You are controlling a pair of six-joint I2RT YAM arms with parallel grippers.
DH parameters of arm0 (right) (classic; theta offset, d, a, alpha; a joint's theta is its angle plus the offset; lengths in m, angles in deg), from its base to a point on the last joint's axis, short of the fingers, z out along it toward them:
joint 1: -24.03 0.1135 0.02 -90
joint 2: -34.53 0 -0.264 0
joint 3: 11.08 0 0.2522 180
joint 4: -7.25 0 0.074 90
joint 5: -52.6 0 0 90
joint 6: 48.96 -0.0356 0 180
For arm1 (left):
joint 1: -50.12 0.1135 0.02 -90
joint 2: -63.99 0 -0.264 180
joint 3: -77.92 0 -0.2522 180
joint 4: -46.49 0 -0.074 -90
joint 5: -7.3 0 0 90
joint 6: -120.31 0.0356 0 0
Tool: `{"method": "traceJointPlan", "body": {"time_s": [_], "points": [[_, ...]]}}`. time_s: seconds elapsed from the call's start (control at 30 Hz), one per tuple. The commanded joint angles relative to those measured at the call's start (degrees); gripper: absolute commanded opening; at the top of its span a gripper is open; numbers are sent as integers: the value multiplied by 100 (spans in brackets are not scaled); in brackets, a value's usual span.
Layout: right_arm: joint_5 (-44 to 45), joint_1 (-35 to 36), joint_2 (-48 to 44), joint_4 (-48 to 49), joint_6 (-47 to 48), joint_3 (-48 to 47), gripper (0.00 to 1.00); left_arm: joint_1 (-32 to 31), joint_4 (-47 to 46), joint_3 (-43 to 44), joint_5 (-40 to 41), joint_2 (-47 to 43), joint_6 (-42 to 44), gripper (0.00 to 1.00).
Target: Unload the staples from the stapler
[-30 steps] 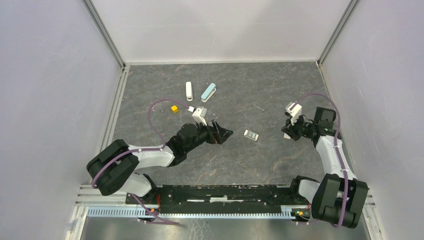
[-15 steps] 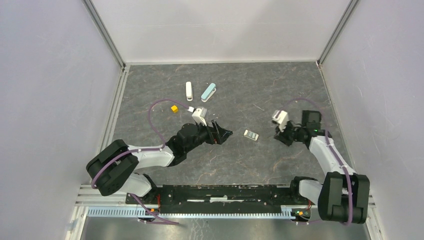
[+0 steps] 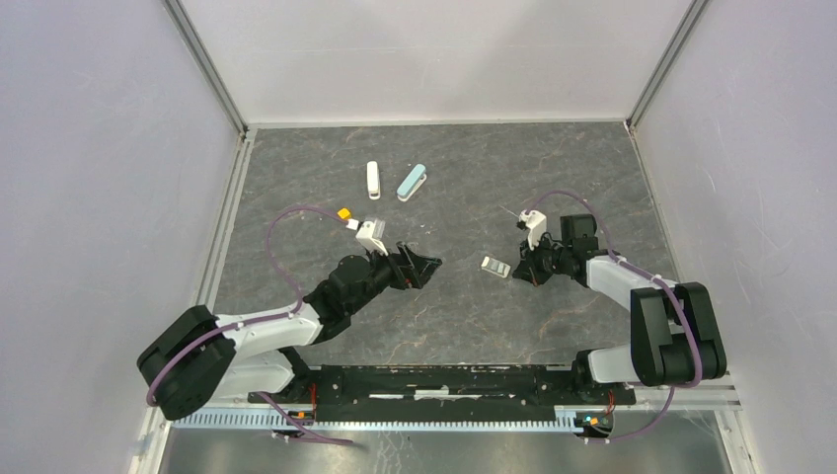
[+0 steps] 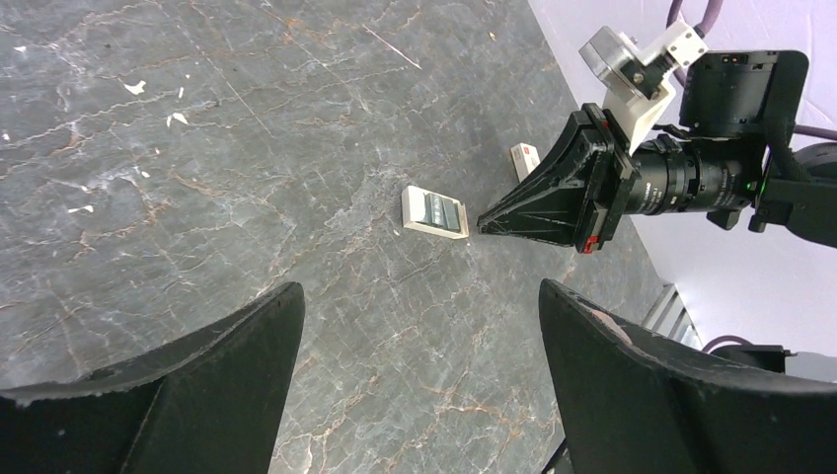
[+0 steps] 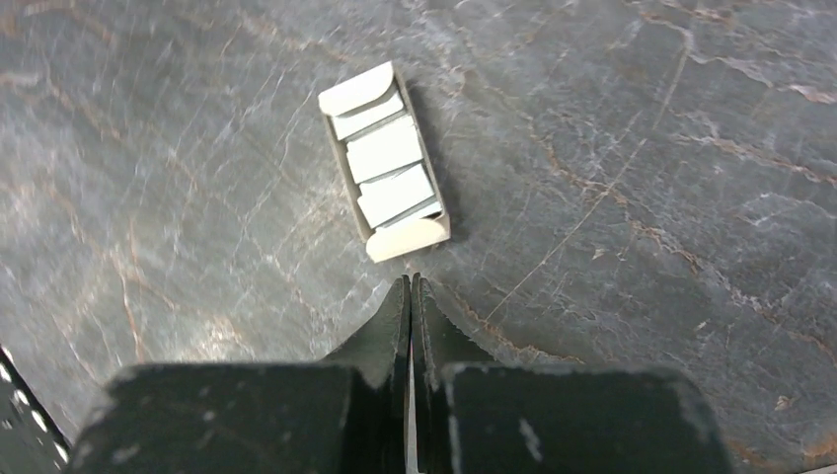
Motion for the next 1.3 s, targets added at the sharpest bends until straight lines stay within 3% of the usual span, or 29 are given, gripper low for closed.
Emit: {"method": "traceJointPlan", "body": {"time_s": [0.0, 0.2, 0.5, 1.27], "points": [[578, 52, 57, 1103, -1644, 133, 0, 26, 137, -107, 372, -339, 36, 94], [866, 50, 53, 1181, -1874, 255, 0, 26, 246, -175, 455, -538, 24, 94], [273, 167, 585, 1158, -2107, 50, 0, 26, 277, -248, 510, -630, -15, 94], [582, 850, 1642, 801, -2002, -1249, 0, 26, 583, -451, 805, -1080, -9, 95]]}}
